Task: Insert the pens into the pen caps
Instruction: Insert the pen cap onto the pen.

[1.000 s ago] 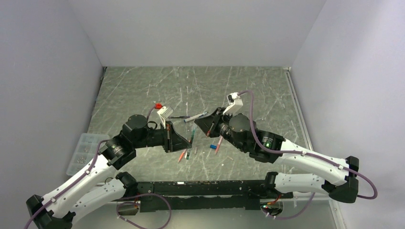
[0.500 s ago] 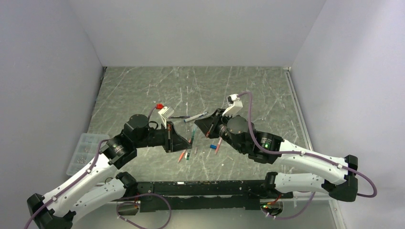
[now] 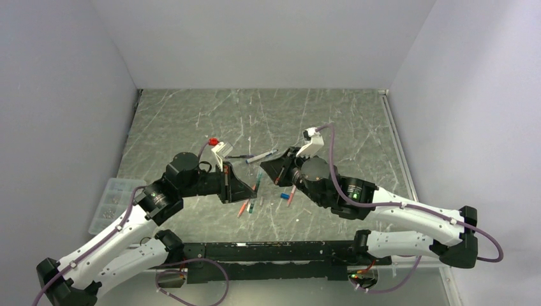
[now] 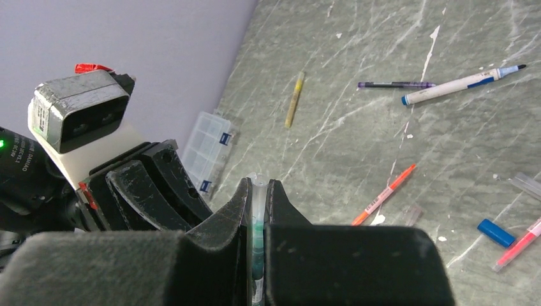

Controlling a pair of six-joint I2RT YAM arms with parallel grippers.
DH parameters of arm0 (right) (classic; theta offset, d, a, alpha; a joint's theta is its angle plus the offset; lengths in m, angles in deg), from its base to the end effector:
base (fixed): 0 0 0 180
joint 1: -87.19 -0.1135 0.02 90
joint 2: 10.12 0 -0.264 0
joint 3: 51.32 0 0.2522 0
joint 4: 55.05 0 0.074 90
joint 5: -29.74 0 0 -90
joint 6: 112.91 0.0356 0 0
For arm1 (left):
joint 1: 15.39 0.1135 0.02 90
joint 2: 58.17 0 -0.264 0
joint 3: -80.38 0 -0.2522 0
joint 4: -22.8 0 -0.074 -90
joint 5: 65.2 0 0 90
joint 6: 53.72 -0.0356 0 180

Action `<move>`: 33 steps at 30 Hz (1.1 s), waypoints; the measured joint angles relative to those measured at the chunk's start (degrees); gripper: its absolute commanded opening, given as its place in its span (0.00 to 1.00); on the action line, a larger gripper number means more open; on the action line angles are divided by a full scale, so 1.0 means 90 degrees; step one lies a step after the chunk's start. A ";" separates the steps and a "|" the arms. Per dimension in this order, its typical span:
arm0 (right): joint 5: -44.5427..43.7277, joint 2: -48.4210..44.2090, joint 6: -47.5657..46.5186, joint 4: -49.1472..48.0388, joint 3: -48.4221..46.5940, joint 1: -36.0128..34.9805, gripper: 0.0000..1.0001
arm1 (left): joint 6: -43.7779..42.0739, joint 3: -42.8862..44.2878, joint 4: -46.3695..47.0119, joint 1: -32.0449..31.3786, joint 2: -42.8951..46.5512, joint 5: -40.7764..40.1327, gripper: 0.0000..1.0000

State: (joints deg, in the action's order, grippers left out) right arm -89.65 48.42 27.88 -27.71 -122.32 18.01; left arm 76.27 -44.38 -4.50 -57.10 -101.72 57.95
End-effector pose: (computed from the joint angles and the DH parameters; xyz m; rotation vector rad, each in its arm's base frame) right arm 0.0981 0.2087 0.3661 0.0738 1.9162 1.0051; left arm 0.1181 -0.1314 0.3186 0.4907 2.0300 -1.4699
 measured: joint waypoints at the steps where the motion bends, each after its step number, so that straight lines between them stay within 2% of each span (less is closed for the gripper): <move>1: -0.0017 -0.0005 0.0000 0.0007 0.0000 -0.0002 0.00 | 0.0002 0.0000 0.0002 0.0000 -0.0005 0.0000 0.00; 13: -0.0017 -0.0005 0.0136 0.0007 0.0015 -0.0063 0.00 | -0.0005 0.0000 -0.0022 0.0000 -0.0005 -0.0002 0.00; 33: 0.0233 -0.0073 0.0610 -0.0049 0.0284 -0.0085 0.00 | -0.0469 0.0219 -0.0850 -0.0017 0.0044 -0.0029 0.00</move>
State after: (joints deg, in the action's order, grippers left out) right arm -87.55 47.77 33.37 -28.14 -119.76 17.24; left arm 72.05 -42.42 -12.15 -57.26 -101.33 57.69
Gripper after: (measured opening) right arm 0.059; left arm 0.032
